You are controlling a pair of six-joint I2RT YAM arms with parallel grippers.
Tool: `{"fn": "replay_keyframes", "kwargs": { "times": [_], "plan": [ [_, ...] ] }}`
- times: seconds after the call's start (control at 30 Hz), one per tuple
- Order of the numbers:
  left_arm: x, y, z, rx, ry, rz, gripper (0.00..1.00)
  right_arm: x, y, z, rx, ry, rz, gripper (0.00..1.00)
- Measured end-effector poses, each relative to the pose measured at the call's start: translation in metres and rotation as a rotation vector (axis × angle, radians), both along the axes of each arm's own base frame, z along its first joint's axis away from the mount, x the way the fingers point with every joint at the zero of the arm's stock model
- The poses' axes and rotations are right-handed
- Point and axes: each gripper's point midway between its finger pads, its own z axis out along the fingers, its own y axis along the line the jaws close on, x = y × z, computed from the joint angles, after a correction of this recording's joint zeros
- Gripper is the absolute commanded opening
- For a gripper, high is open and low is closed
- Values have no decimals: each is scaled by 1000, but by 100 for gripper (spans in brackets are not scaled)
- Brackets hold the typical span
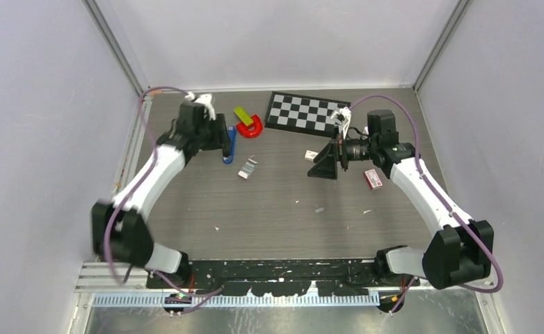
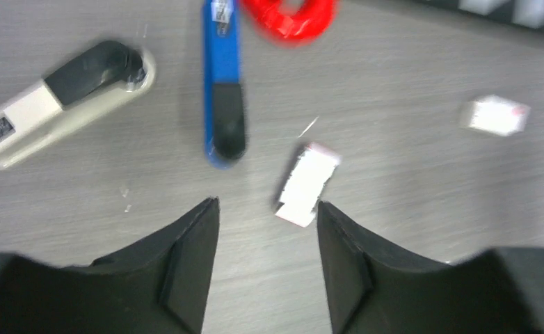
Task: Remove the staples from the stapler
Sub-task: Place the stapler at the center of the board, then pick up the stapler from the center of the board.
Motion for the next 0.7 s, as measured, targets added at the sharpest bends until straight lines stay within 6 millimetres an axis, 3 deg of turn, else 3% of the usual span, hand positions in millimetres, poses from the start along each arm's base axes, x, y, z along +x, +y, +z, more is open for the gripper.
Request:
{"fn": "replay_keyframes", "kwargs": {
  "times": [0.1,0.13,0.23,0.37,0.43,0.57,0.7],
  "plan": [
    [-35,-4,47,-152,-242,-12,97,-3,-4,7,-23,-83,-10,100],
    [-43,-6,50,-193,-285,-17,100,-5,-7,10,-29,-112,-14,99],
    [-70,-17,42,-378,-390,-19,99,-10,-14,22,-6,-154,-11,100],
    [-100,-35,-16,-583,-277,-11,93,-1,-31,32,58,-86,-56,100],
    [-112,-46,-30,-657,-199,-19,91,1,-39,26,36,-76,-80,100],
    [-128,-79,-12,-756,-174,-138,91,2,-46,14,-35,-92,-119,100],
    [-166,-130,2,-715,-173,-360,91,5,-55,4,-122,-123,-159,100]
  ]
}}
